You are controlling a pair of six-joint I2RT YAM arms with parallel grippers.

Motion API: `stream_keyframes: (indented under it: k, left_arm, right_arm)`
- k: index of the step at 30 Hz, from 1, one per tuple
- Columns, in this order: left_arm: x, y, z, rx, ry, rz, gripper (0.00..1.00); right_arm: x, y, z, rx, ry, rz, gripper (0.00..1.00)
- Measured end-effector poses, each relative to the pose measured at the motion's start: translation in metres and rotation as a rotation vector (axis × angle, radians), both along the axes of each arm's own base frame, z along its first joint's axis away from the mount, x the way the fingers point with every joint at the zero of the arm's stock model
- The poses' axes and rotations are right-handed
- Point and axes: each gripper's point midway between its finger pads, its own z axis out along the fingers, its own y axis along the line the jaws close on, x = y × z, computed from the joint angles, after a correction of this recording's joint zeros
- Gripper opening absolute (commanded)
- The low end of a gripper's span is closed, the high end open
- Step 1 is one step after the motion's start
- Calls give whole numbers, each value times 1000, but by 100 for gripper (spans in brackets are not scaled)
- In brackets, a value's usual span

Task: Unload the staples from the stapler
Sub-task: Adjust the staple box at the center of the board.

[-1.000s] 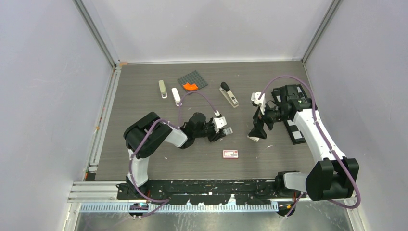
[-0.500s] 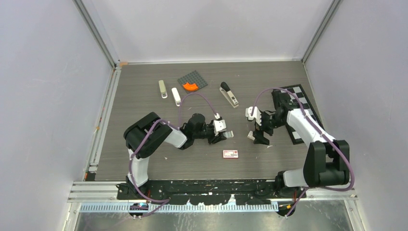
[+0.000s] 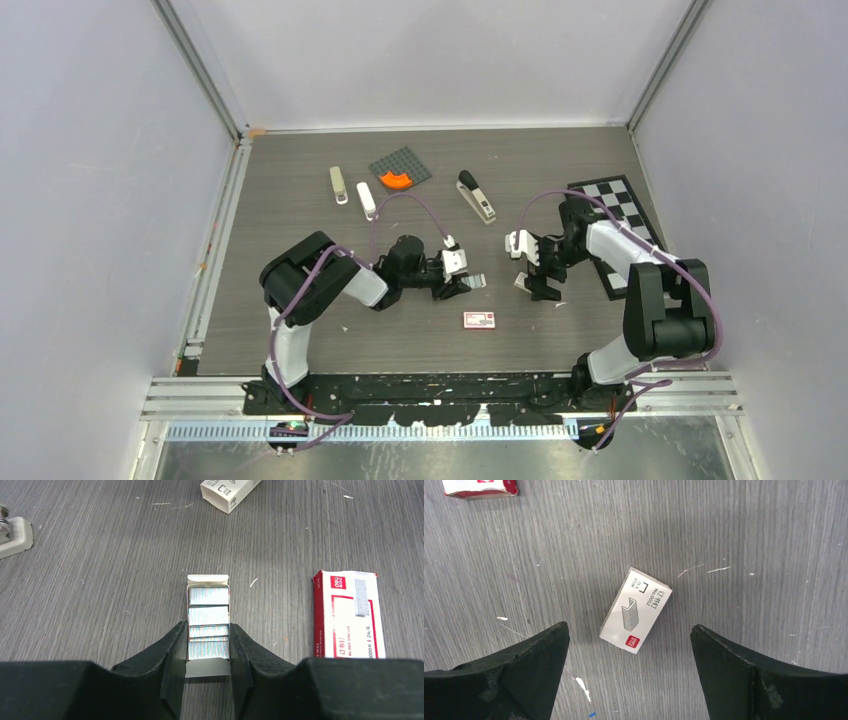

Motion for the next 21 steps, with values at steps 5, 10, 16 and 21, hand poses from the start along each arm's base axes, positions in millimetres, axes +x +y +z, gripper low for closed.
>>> stream_keyframes:
  k: [5, 10, 16, 21]
  left_arm:
    - [0, 0, 0, -11, 1, -8, 35]
    - [-1, 0, 0, -14, 5, -13, 35]
    - [-2, 0, 0, -17, 8, -20, 35]
    - [-2, 0, 0, -18, 11, -21, 35]
  right_arm:
    - [-4, -2, -9, -29, 13, -6, 88]
    - [-7, 1, -17, -69, 26, -16, 80]
    - [-1, 5, -21, -111, 6, -43, 72]
    - [-2, 7, -22, -119, 15, -64, 64]
